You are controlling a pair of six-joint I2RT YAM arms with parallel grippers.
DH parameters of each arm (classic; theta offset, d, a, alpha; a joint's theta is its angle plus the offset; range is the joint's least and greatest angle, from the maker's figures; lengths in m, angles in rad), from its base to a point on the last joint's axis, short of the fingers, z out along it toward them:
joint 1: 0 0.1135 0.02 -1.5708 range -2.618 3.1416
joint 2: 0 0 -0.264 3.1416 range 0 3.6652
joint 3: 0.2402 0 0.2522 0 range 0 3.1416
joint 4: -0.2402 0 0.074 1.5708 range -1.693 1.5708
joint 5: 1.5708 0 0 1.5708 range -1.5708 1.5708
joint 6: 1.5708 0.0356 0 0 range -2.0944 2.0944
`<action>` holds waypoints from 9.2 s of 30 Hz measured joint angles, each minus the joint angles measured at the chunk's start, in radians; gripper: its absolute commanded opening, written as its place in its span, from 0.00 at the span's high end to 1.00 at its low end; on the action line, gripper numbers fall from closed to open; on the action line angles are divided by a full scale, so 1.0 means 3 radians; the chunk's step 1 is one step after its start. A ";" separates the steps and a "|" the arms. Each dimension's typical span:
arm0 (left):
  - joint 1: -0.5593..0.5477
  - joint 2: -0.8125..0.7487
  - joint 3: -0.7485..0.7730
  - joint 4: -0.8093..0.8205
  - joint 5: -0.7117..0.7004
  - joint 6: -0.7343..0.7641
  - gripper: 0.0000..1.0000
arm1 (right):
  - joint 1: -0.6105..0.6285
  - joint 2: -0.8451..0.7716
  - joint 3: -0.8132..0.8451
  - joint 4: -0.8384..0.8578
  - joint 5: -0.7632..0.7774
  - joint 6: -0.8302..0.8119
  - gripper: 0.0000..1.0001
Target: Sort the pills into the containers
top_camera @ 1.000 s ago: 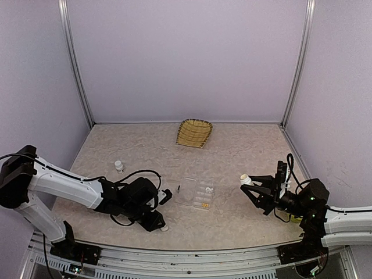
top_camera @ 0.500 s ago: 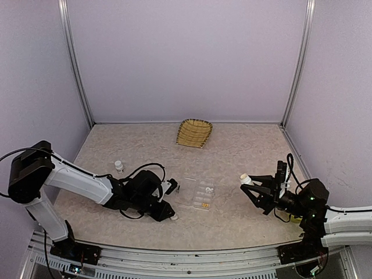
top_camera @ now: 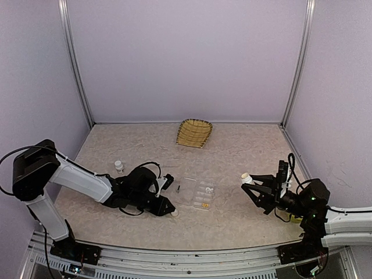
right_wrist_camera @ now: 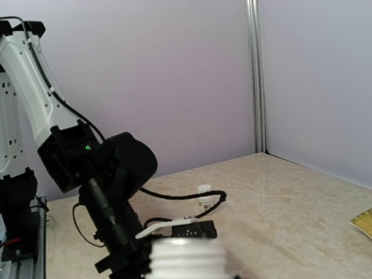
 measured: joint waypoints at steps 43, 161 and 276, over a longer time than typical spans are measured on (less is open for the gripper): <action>-0.0547 -0.0448 0.1415 -0.0230 0.0383 0.0192 0.02 | 0.0000 0.0795 0.0127 0.0245 -0.0829 0.0061 1.00; -0.1466 0.1219 0.2664 -0.1876 -0.0734 0.0870 0.74 | 0.0000 -0.1059 -0.0132 -0.0585 0.1232 0.0095 0.00; -0.0726 -0.0772 0.0535 -0.0697 -0.0399 0.0629 1.00 | 0.0000 0.0056 0.0086 -0.0378 0.0230 0.0294 0.00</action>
